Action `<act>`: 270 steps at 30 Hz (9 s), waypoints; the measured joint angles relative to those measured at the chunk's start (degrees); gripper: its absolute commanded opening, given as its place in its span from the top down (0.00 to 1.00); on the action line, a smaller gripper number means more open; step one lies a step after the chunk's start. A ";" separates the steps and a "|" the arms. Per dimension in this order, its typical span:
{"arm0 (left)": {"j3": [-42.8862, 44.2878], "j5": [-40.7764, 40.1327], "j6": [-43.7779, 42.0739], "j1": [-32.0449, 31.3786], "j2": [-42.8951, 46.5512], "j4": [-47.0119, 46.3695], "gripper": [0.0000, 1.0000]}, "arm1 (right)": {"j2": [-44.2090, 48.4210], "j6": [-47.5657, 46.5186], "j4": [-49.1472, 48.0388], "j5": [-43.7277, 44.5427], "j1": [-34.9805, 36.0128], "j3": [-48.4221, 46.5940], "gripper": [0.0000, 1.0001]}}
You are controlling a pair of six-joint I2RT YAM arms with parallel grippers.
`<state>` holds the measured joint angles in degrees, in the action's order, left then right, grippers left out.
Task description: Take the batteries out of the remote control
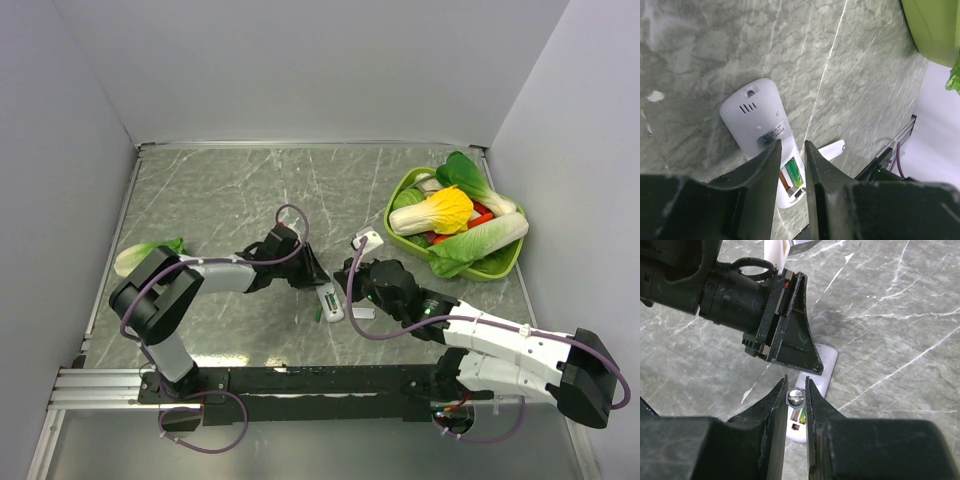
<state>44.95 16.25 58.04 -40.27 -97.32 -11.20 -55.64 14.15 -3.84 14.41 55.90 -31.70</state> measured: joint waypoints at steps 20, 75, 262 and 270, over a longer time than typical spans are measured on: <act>1.27 -5.95 1.92 -3.80 -0.07 3.21 0.69 | -3.76 -0.33 0.00 5.73 5.40 0.13 1.00; 0.98 -5.55 3.13 -3.82 -0.79 1.42 0.70 | -13.22 -6.84 -2.62 19.89 14.25 -4.39 1.00; 1.25 -4.11 7.17 -4.31 -6.47 -6.95 0.72 | -76.56 64.00 82.90 74.10 36.65 -53.31 1.00; 1.16 -4.11 7.19 -4.33 -6.51 -6.99 0.72 | -76.70 65.22 83.65 74.12 37.64 -51.87 1.00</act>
<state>46.11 12.14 65.23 -44.60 -103.83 -18.20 -132.33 79.37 79.81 88.53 93.54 -83.57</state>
